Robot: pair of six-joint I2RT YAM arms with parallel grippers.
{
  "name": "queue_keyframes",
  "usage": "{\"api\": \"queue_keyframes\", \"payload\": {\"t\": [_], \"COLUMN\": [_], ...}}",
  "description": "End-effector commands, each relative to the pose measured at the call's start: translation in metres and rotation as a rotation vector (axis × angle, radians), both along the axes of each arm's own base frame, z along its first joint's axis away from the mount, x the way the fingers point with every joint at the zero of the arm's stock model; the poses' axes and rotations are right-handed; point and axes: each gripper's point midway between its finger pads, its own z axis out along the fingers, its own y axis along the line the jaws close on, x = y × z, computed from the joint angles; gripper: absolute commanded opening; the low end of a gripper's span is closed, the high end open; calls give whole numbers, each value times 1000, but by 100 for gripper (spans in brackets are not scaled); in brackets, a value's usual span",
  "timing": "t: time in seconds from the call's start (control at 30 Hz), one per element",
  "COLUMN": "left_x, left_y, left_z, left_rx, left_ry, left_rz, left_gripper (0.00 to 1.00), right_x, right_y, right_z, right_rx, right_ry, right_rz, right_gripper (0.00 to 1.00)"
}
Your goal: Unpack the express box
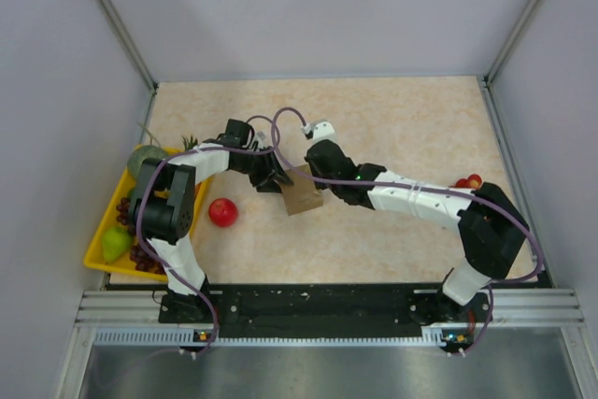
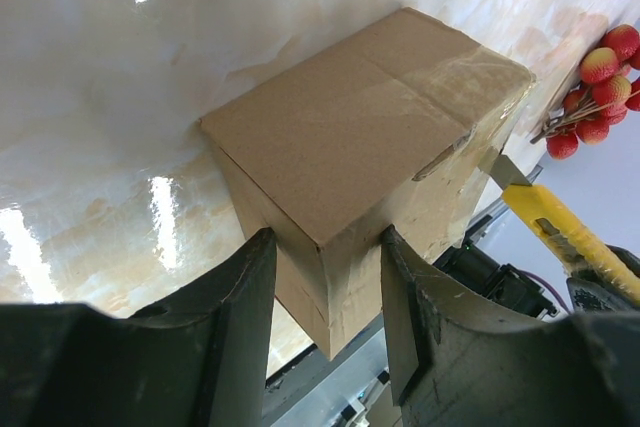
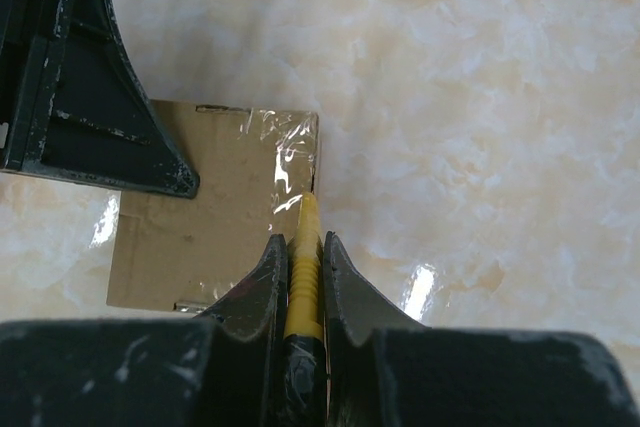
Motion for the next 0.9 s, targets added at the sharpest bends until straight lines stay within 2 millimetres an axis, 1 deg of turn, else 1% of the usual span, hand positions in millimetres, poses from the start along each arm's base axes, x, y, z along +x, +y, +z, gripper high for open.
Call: {"api": "queue_keyframes", "payload": {"t": [0.0, 0.1, 0.13, 0.33, 0.47, 0.57, 0.7, 0.73, 0.8, 0.83, 0.87], "left_x": [4, 5, 5, 6, 4, 4, 5, 5, 6, 6, 5], "left_y": [20, 17, 17, 17, 19, 20, 21, 21, 21, 22, 22], "left_z": [-35, -32, -32, -30, -32, -32, -33, -33, -33, -33, -34], "left_rx": [122, 102, 101, 98, 104, 109, 113, 112, 115, 117, 118], "left_ry": [56, 60, 62, 57, 63, 62, 67, 67, 67, 65, 72], "left_rz": [96, 115, 119, 136, 145, 152, 171, 174, 180, 181, 182], "left_gripper": [24, 23, 23, 23, 22, 22, 23, 23, 23, 23, 23], "right_x": [-24, -31, -34, -41, -42, -43, -48, -49, -51, -51, -53], "right_y": [7, 6, 3, 6, 8, 8, 3, 2, -1, -1, -1], "right_z": [-8, -8, -11, -9, -23, -26, -18, -11, -8, -1, 0], "right_rx": [-12, -14, -27, -16, -30, -31, -24, -11, -10, 5, 11], "right_ry": [129, 170, 189, 247, 297, 310, 322, 315, 321, 314, 321], "right_rz": [41, 46, 43, 54, 50, 48, 52, 53, 53, 56, 59], "right_gripper": [0, 0, 0, 0, 0, 0, 0, 0, 0, 0, 0]}}
